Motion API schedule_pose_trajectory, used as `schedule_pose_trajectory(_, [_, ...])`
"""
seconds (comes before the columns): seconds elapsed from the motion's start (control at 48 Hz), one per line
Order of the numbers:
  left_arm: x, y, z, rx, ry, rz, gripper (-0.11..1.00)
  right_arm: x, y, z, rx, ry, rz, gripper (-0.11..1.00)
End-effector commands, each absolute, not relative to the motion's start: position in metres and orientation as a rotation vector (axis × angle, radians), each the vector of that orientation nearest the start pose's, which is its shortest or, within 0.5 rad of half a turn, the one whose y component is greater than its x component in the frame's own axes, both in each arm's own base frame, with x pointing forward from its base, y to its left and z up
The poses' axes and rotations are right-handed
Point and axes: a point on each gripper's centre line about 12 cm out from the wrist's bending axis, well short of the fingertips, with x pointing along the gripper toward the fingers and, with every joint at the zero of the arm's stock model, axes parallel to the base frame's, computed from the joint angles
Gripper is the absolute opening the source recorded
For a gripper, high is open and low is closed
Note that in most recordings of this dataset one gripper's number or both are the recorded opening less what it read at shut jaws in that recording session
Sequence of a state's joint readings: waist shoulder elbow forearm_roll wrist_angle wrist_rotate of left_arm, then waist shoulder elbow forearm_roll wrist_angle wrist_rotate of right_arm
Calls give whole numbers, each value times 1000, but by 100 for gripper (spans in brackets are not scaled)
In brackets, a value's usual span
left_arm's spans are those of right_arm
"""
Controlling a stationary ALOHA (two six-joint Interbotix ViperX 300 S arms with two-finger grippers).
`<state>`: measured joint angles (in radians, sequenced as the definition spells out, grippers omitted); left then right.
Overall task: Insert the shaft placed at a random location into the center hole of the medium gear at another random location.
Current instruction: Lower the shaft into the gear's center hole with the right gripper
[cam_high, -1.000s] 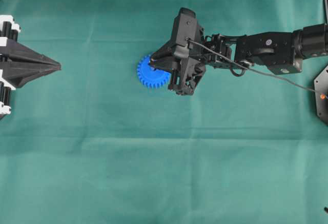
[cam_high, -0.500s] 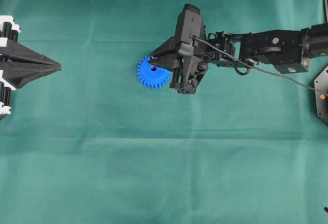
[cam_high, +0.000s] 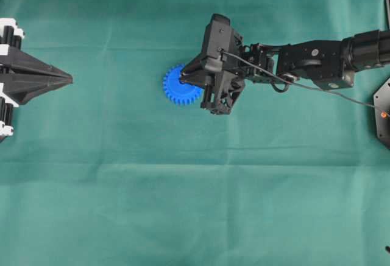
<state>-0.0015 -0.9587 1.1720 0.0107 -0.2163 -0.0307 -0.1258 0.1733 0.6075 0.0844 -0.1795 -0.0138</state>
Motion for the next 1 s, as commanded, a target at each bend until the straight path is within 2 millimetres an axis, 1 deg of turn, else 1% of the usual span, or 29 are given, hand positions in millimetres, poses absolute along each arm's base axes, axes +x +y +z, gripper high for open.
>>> schedule_pose_trajectory(0.0, [203,-1,294,-19,-23,-6,0,422,-57,146,107,550,-164,13])
schedule_pose_trajectory(0.146, [203,-1,293,-19,-21,-6,0,422,-58,144,106,544,-166,13])
schedule_pose_trajectory(0.604, [203,-1,292,-17,-20,-6,0,425,-58,126,108,585,-167,13])
schedule_pose_trajectory(0.98, [203,-1,292,-16,-14,-6,0,425,-57,126,107,585,-165,13])
